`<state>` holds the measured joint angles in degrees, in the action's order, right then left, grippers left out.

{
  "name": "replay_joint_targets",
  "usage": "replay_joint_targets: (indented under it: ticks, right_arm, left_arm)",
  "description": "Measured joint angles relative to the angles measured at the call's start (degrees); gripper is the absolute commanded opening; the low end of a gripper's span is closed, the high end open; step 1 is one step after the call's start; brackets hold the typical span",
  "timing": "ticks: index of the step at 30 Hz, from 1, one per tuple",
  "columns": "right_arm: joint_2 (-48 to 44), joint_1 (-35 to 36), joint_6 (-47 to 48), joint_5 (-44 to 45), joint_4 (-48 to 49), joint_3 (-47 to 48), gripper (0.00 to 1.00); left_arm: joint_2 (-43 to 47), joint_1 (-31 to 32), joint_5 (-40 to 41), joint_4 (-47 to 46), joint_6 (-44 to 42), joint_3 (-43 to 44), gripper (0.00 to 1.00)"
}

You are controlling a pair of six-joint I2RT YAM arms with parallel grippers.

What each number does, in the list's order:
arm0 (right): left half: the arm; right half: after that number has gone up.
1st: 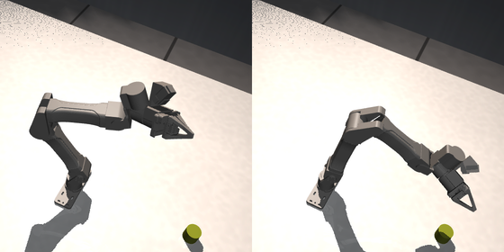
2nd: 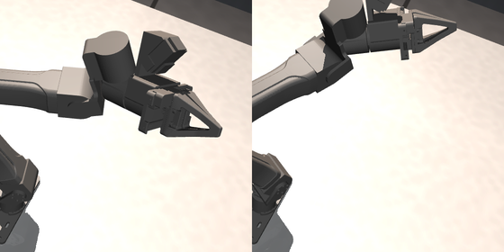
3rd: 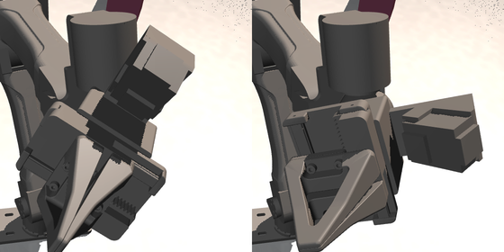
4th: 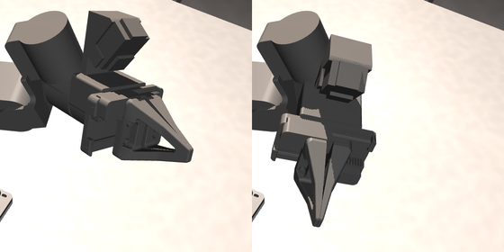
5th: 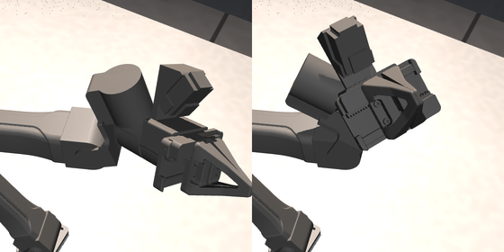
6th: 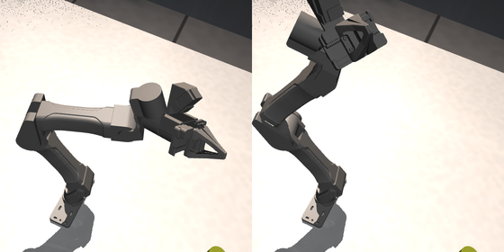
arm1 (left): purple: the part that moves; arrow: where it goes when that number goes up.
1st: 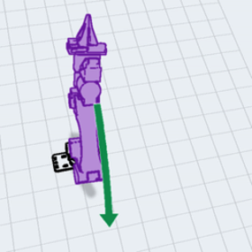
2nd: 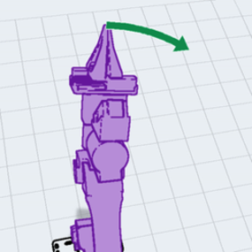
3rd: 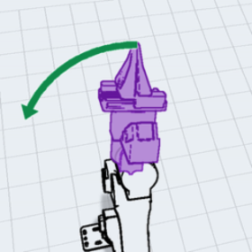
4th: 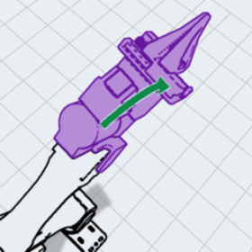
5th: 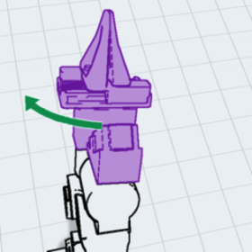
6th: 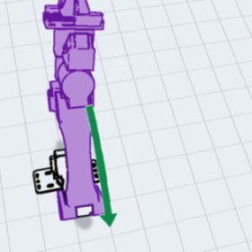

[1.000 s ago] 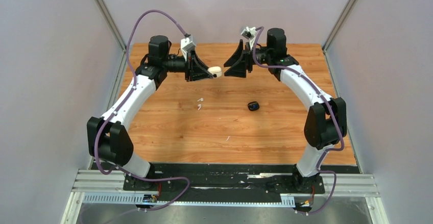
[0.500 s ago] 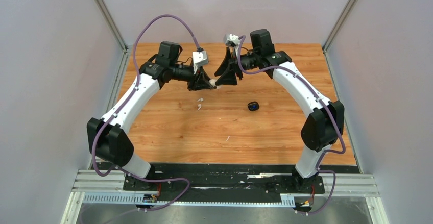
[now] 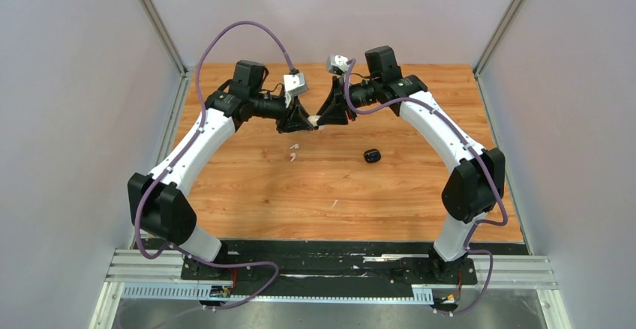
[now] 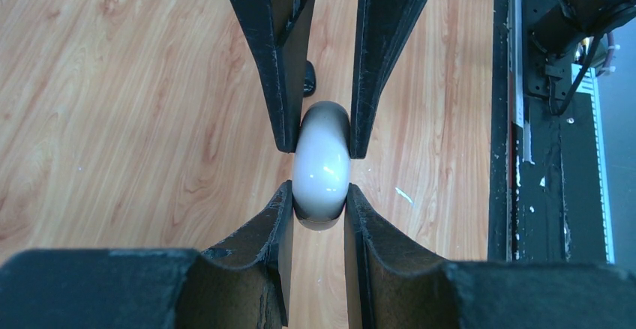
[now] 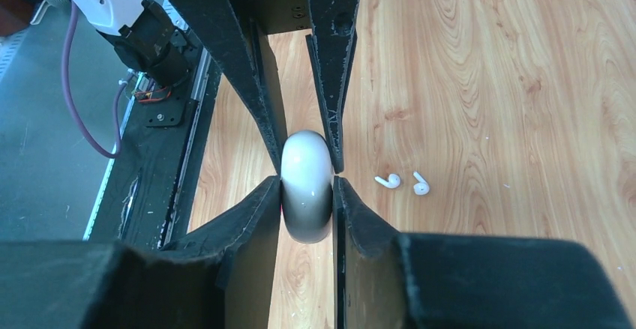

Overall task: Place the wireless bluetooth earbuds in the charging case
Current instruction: Adjust the charging case.

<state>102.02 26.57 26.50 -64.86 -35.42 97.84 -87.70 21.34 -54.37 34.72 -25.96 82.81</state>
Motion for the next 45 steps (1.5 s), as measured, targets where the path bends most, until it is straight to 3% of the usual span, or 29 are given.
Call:
replay_joint_targets:
  ticks: [8, 13, 16, 17, 20, 22, 24, 30, 36, 42, 45]
  right_arm:
    - [0.02, 0.02, 0.83, 0.37, -0.87, 0.00, 0.44]
    - [0.31, 0.02, 1.05, 0.48, -1.16, 0.00, 0.28]
    - [0.52, 0.00, 1.31, 0.42, -1.22, 0.00, 0.03]
    - [0.57, 0.00, 1.57, 0.28, -1.20, 0.00, 0.00]
    - [0.66, 0.00, 2.08, 0.04, -0.98, 0.00, 0.00]
    - [0.70, -0.26, 1.49, -0.28, -0.68, 0.00, 0.00]
    - [0.70, -0.96, -0.96, -1.22, 0.52, -0.33, 0.00]
    - [-0.31, -4.20, -14.10, -6.01, 12.04, -5.90, 0.00]
    - [-0.55, -5.33, -24.87, -8.57, 21.99, -9.11, 0.00]
    - [-0.79, -5.14, -30.42, -9.53, 28.30, -9.86, 0.00]
    - [-0.79, -5.09, -32.54, -9.81, 30.71, -9.86, 0.00]
  left_arm:
    - [0.00, 0.00, -0.15, -1.01, 1.25, 0.11, 0.00]
    - [0.00, -0.04, -0.63, -1.31, 1.66, 0.20, 0.00]
    - [0.00, -0.02, -0.74, -1.22, 1.90, 0.20, 0.00]
    - [0.00, -0.04, -0.76, -1.18, 2.08, 0.20, 0.04]
    - [-0.04, -0.09, -0.90, -1.05, 2.43, 0.20, 0.39]
    - [-0.04, -0.13, -0.85, -1.25, 3.10, 0.20, 0.53]
    - [0.24, -0.66, -1.22, -3.82, 4.55, -0.72, 0.58]
    - [4.74, -4.44, -7.74, -25.38, 20.76, -14.38, 0.57]
    - [3.02, -5.31, -13.16, -44.54, 37.29, -17.40, 0.55]
    - [0.83, -5.31, -15.58, -52.89, 44.98, -17.38, 0.55]
    - [-0.76, -5.31, -16.00, -55.28, 47.87, -17.22, 0.48]
